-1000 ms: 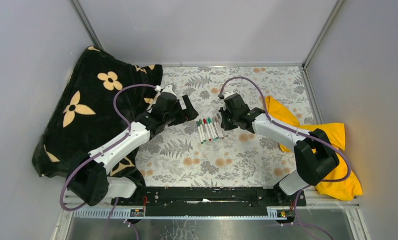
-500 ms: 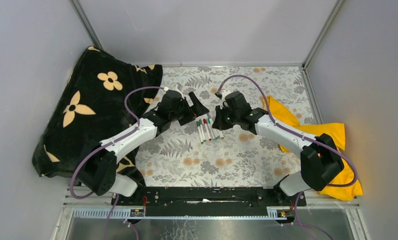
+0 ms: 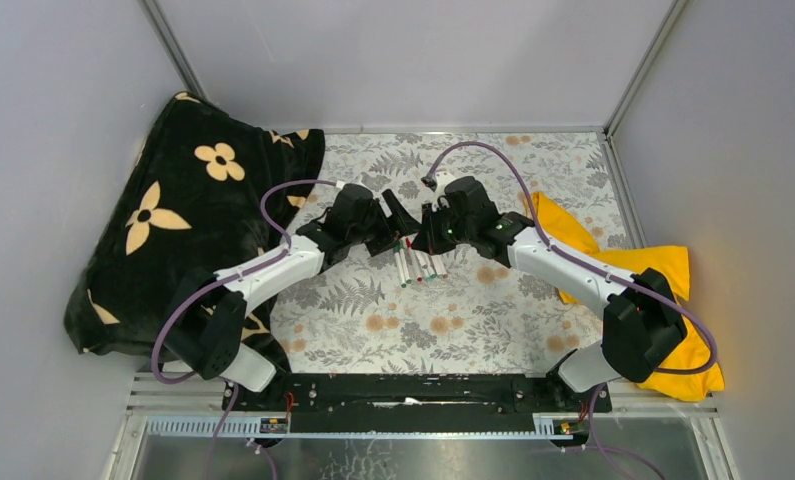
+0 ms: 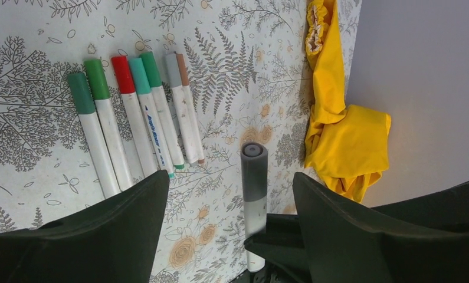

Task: Open the pen caps

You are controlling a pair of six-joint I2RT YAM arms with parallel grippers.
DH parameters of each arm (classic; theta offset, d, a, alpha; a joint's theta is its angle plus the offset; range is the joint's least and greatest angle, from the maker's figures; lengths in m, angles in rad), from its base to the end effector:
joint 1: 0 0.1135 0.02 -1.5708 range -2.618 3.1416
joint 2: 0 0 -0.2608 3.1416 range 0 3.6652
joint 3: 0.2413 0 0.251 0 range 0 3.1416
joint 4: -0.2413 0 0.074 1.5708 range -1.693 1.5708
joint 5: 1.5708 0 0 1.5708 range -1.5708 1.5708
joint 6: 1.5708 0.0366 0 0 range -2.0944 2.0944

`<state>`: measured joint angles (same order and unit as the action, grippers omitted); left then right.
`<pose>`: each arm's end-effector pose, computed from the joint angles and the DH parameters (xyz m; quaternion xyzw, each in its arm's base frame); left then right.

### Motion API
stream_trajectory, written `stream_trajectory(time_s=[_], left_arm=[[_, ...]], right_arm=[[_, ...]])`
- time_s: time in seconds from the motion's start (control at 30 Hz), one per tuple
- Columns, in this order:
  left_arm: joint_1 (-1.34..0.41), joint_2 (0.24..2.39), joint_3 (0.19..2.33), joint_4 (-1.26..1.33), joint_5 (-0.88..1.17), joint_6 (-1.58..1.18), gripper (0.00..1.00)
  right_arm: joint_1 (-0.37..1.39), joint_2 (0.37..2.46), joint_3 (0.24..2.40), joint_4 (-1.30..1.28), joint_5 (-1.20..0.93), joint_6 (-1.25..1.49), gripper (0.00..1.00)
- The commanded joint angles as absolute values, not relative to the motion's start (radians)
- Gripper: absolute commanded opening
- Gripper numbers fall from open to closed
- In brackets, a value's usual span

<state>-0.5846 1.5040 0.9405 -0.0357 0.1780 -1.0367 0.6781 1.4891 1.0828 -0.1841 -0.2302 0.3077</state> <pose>0.2729 -0.1884 0.2322 -0.1570 0.8677 -0.3912 0.2635 0.2575 0.2181 0.2712 -0.2145 0.8515 0.3106 0.3641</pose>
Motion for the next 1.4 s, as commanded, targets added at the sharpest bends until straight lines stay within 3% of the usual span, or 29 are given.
stream_trajectory(time_s=[0.0,0.27,0.57,0.77,1.13,1.27,1.37], left_arm=[[-0.592,1.502,0.969,0.035,0.185,-1.063,0.81],[-0.592,1.494,0.977,0.041,0.171,-1.069,0.64],[-0.592,1.473,0.984,0.008,0.118,-1.050,0.59],[-0.592,1.464,0.996,-0.021,0.083,-1.032,0.45],[-0.592,1.462,0.990,-0.025,0.090,-1.028,0.32],[-0.592,1.451,0.979,-0.024,0.091,-1.021,0.22],[-0.592,1.441,0.970,-0.022,0.097,-1.012,0.04]], right_arm=[[0.694,1.472,1.126,-0.150,-0.262,0.320,0.00],[0.705,1.472,1.111,-0.135,-0.262,0.324,0.00],[0.706,1.455,1.085,-0.137,-0.265,0.324,0.00],[0.707,1.438,1.071,-0.136,-0.268,0.328,0.00],[0.707,1.437,1.066,-0.127,-0.256,0.329,0.00],[0.707,1.441,1.076,-0.132,-0.246,0.328,0.00],[0.708,1.444,1.094,-0.162,-0.233,0.322,0.00]])
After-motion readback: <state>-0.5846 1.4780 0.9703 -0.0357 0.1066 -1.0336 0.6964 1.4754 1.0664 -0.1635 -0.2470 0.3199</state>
